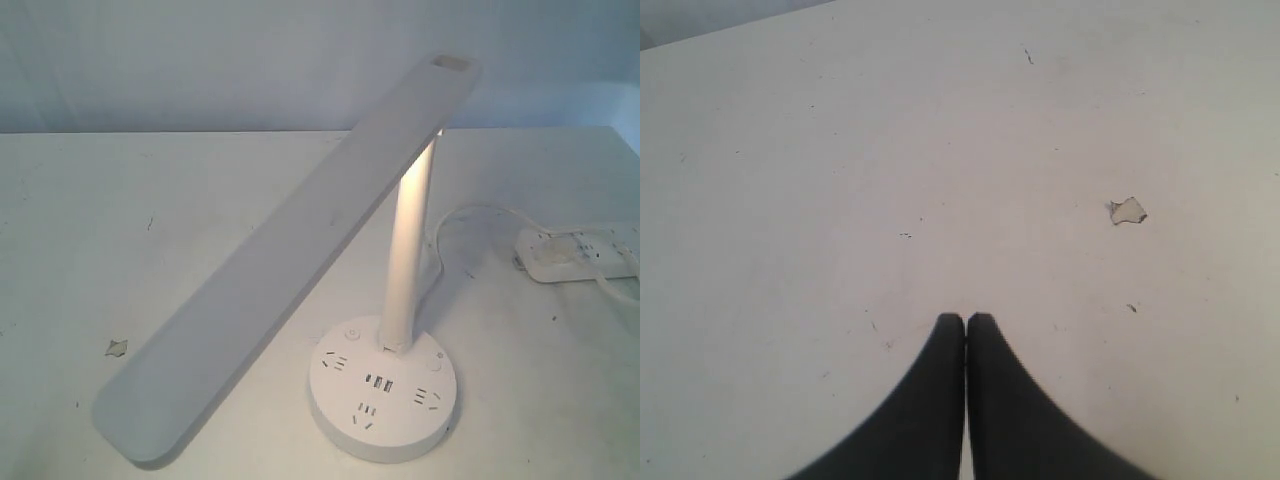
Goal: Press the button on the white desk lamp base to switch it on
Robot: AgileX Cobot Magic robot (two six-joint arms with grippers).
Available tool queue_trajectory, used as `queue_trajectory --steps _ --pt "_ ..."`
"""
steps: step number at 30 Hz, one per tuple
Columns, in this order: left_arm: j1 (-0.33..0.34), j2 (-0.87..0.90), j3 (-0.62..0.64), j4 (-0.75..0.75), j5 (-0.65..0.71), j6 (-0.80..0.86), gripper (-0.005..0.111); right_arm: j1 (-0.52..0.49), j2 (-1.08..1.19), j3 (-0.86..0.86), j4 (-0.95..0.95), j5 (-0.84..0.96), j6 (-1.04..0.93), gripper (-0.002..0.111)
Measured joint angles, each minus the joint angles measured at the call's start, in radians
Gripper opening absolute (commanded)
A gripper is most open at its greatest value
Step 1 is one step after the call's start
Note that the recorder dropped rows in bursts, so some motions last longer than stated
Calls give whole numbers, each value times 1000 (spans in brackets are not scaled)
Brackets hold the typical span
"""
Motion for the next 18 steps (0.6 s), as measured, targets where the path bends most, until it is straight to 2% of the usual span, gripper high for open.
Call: queue_trajectory --steps 7,10,13,18 --pt "0 0 0 0 0 0 0 -270 0 55 -40 78 0 0" --pt "0 0 0 0 0 0 0 -351 0 107 -40 110 0 0" --pt "0 0 0 0 0 0 0 -390 0 163 -41 120 0 0" --pt "0 0 0 0 0 0 0 -386 0 238 -60 87 0 0"
